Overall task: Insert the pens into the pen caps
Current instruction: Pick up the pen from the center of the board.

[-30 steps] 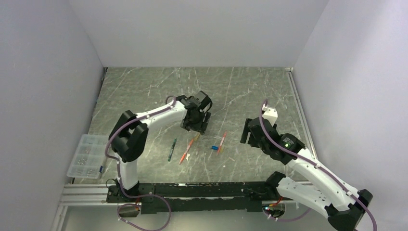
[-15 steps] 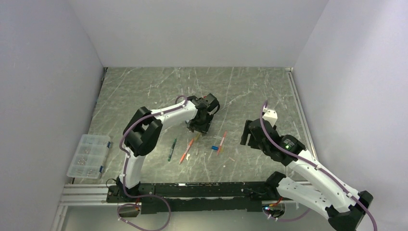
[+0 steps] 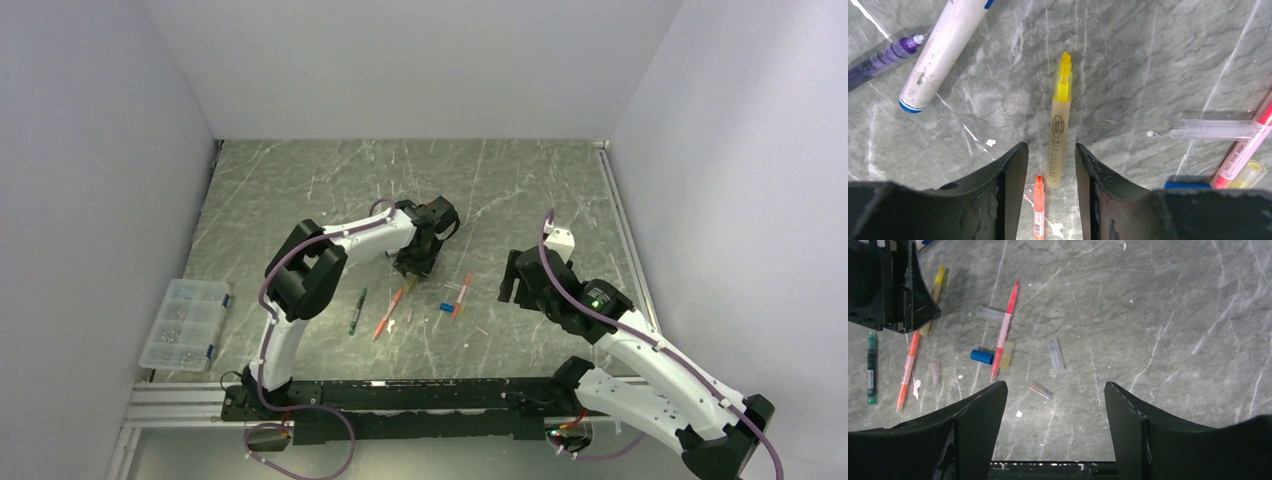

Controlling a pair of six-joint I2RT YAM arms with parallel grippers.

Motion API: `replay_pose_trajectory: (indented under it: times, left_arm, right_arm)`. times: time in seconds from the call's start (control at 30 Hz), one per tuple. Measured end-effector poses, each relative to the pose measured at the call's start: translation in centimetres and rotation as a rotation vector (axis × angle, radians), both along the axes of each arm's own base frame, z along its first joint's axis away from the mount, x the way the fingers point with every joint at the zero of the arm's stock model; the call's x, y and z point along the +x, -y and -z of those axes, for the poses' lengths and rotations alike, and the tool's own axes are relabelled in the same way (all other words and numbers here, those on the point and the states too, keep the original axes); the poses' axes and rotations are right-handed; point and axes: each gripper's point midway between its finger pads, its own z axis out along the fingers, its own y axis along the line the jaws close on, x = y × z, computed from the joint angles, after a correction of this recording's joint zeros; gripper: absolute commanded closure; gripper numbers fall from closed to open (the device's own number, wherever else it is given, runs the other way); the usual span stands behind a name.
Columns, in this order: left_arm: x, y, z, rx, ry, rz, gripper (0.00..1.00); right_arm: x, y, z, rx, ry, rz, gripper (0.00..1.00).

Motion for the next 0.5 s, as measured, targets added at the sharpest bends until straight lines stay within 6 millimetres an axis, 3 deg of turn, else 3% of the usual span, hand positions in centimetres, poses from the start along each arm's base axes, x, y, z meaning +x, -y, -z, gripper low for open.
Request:
replay_pose_trajectory:
  times: [0.33, 0.5]
  left_arm:
    - [0.3, 0.62, 0.29, -0.009, -0.008, 0.018, 0.69]
    - [0.13, 0.89, 0.48, -0.026, -0.014, 0.021, 0.81]
  right_arm:
    - [0.02, -0.01, 0.11, -0.004, -0.004, 0.0, 0.24]
    - [0.0, 0.0, 0.18, -0.005, -0.005, 0.0, 0.24]
